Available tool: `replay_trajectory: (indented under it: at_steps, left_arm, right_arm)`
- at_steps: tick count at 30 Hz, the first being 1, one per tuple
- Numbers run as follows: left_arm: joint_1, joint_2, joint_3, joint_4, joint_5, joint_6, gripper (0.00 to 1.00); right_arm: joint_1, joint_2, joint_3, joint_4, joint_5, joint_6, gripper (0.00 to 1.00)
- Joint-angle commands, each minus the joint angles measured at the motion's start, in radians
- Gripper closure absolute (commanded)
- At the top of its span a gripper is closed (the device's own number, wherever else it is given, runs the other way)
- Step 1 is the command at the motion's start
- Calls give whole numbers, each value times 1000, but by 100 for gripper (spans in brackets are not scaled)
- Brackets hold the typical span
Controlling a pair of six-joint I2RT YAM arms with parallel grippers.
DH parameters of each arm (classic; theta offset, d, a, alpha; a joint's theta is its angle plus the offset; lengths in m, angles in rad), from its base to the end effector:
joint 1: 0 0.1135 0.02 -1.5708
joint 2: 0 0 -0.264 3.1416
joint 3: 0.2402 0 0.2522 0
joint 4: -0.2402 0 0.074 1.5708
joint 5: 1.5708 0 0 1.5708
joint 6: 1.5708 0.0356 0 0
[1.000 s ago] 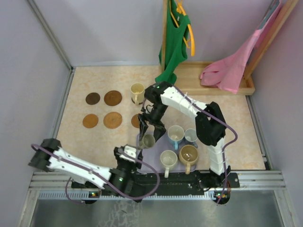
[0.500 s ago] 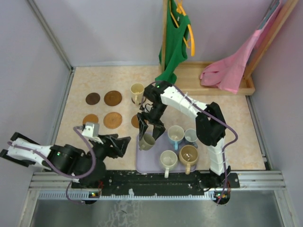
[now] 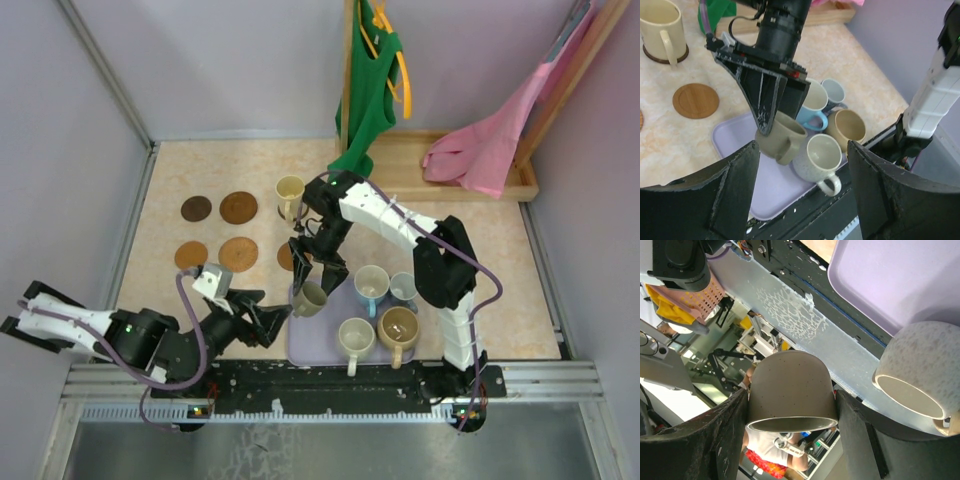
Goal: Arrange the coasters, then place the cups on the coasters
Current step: Pick up the cup from the tray.
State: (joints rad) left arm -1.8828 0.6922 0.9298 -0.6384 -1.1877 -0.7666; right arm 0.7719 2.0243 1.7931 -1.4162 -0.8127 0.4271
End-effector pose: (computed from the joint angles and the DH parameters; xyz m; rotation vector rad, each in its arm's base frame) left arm -0.0058 -0.1254 0.3639 0.2443 1.7643 -0.7771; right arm 0.2545 0.2838 0.2549 0.3877 -2.4668 -0.8330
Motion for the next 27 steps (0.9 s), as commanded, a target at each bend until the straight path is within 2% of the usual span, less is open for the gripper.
replay_trajectory:
  at_steps: [1,6,11,15,19,27]
  left_arm:
    - [1,-54,-59,-57,47,-32,23]
    - [1,-125,-165,-43,71,-59,22]
    - [1,-52,-213,-52,45,-85,22]
    - [2,24,-218,-106,30,-175,22]
    - [2,21,-238,-131,11,-227,22]
    - [2,-46,-306,56,5,-21,21]
  right_arm:
    - [2,-61,13,-6,-37,1,100]
    - [1,-44,57,-27,-53,8,100]
    - [1,-21,147,-76,-42,20,100]
    - [1,-21,146,-76,-43,31,100]
    - [1,-31,121,-78,-51,37,100]
    - [15,-52,89,-79,-65,63,100]
